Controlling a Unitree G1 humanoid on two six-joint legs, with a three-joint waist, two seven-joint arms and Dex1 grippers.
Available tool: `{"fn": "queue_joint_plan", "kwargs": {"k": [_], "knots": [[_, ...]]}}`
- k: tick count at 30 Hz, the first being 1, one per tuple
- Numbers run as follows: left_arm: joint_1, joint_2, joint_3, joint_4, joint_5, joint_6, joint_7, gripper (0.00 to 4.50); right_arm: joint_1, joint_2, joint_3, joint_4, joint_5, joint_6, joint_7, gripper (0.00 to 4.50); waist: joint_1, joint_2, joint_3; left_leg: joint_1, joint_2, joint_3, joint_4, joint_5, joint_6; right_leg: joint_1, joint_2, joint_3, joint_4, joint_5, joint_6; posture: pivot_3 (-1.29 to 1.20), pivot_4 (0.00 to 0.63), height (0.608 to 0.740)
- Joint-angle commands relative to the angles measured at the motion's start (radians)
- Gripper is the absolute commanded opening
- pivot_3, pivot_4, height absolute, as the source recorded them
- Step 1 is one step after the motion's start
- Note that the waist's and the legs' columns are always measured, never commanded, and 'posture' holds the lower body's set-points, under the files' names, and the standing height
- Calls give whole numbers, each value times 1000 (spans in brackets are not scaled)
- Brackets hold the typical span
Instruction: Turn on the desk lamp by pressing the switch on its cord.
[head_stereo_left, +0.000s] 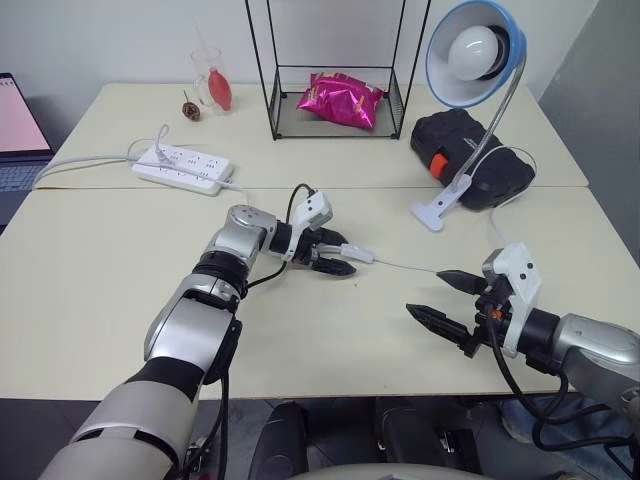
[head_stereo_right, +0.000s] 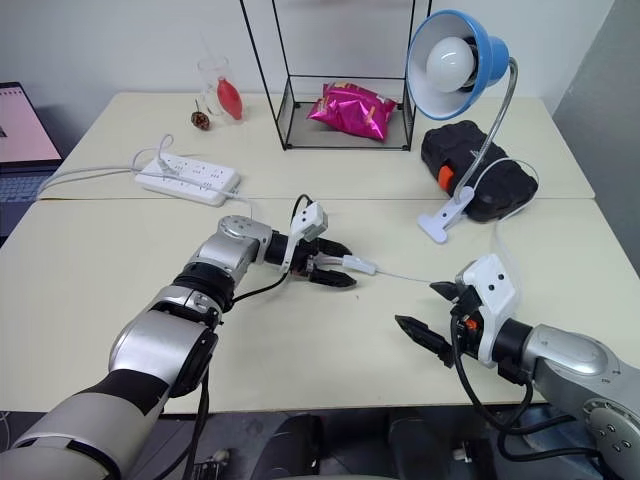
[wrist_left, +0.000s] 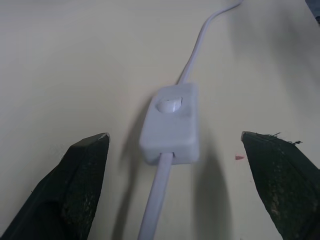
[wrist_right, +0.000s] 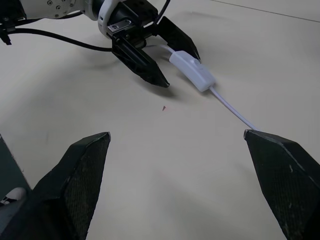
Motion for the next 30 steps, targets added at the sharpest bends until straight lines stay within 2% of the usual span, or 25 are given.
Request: {"fn": "queue_joint_plan", "kwargs": {"k": [1,6,10,11,22,30], "knots": [[-37,-11,33,8,7,-24,-8,3333,6,-13,-30,-32,29,-24,-6,4500,0,0,0,0,0,0,0,0,0,0,0,0,0,0,0,0,150,740],[-40,-34,64,9,1,-38,0,2282,13,-25,-31,-32,37,-31,-8,4500,1,0,0,0,0,0,0,0,0,0,0,0,0,0,0,0,150,740],[-36,-42,76,3,5,-36,-9,1230,13,-35,-31,-30,43,-37,-9,4500,-2,0,0,0,0,0,0,0,0,0,0,0,0,0,0,0,150,740],[-35,-42,77,2,8,-38,-10,1104,12,-38,-31,-28,44,-38,-9,4500,-2,0,0,0,0,0,0,0,0,0,0,0,0,0,0,0,150,740],[40,-8,81,-72,28,-118,-8,1104,-4,-55,-21,-17,51,-49,-8,4500,-3,0,0,0,0,0,0,0,0,0,0,0,0,0,0,0,150,740],[286,-8,126,-401,-5,-236,138,1104,7,-58,1,-19,22,-64,0,4500,-2,0,0,1,1,0,0,0,0,0,0,0,1,1,-1,0,150,740]]}}
